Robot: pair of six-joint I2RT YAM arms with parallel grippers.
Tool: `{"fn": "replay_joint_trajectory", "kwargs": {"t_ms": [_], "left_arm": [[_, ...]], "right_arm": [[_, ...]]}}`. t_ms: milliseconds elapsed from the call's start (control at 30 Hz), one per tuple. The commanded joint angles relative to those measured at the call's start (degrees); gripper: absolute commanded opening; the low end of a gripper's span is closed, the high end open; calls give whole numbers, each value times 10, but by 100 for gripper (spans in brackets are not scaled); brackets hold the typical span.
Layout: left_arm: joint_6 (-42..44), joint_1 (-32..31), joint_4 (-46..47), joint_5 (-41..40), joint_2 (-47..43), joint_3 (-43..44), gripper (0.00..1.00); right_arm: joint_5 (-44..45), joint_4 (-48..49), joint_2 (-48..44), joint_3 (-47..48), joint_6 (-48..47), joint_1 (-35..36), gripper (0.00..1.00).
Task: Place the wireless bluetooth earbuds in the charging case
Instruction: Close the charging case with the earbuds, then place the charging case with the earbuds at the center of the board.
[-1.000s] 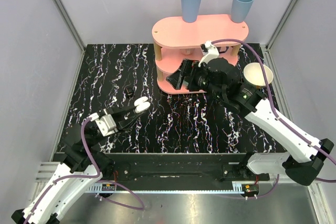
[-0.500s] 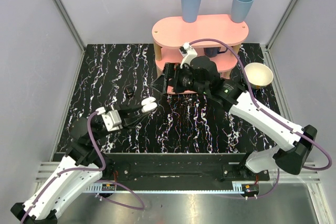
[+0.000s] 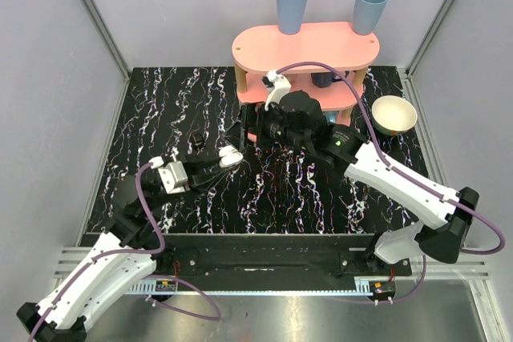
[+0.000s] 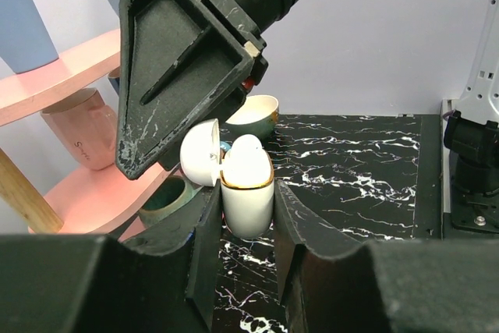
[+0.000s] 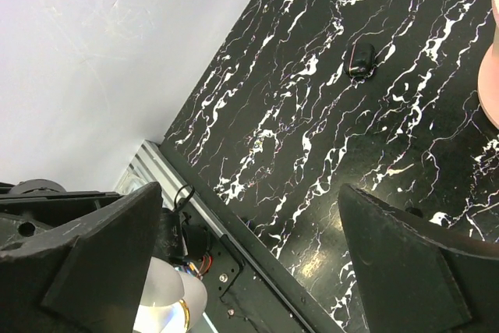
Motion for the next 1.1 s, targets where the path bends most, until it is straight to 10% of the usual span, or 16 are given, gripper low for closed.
{"fn": "replay_joint_trajectory", "kwargs": {"t_ms": [0, 400, 733, 1067], "left_arm": [[-19, 0, 71, -27, 4, -1, 0], [-51, 0, 51, -109, -3, -2, 0], [-174, 0, -79, -202, 15, 19, 0], [-341, 15, -137, -226, 47, -18, 0]], "right_arm": [[9, -7, -27, -9, -19, 8, 100], [54, 10, -72, -53, -25, 20, 100], [338, 2, -184, -147, 9, 19, 100], [321, -26, -196, -182, 39, 17, 100]]}}
